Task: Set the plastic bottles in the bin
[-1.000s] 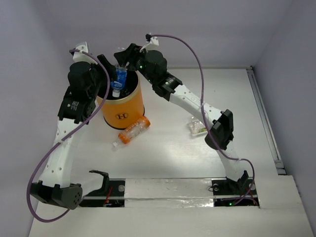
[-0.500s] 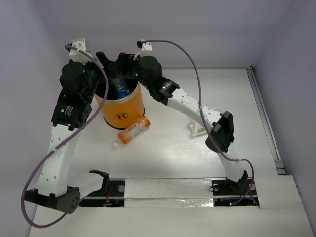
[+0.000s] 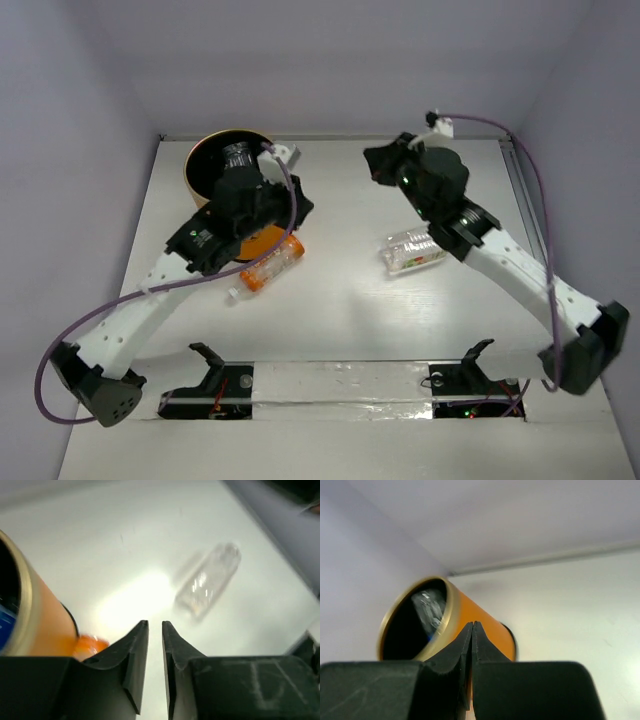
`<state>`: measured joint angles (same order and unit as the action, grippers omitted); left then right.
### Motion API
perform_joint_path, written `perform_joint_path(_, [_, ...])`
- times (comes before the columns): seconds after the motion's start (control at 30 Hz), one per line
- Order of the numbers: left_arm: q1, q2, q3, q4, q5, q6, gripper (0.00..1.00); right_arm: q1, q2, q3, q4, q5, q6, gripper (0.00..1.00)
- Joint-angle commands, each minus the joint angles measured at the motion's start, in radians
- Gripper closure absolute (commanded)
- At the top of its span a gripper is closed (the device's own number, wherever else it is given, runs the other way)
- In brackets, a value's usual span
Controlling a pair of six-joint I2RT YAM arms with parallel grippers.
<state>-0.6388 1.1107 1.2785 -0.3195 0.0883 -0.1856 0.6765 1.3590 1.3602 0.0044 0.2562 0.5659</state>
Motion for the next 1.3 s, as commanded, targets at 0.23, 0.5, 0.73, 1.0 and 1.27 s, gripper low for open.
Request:
perform_joint_path(0.23, [-0.050, 0.115, -0.237, -0.113, -0.177, -0.144, 0.50, -0.052, -0.468, -0.611, -0.121, -0.035, 0.278, 0.91])
perform_joint_path(0.5, [-0.050, 0.221, -0.272, -0.079, -0.344, -0.158, 0.26, -0.095, -0.583, -0.739, -0.118, -0.089, 0.299, 0.48])
perform_joint_path(0.73, [-0.050, 0.291, -0.307, -0.001, -0.398, -0.127, 0.25, -0.115, -0.627, -0.779, -0.090, -0.170, 0.273, 0.45])
perform_joint_path(1.0, [-0.059, 0.344, -0.321, 0.045, -0.456, -0.115, 0.24, -0.124, -0.663, -0.782, -0.098, -0.172, 0.249, 0.45])
perform_joint_path(1.27, [-0.059, 0.432, -0.315, 0.051, -0.501, -0.100, 0.24, -0.134, -0.690, -0.808, -0.080, -0.181, 0.252, 0.44])
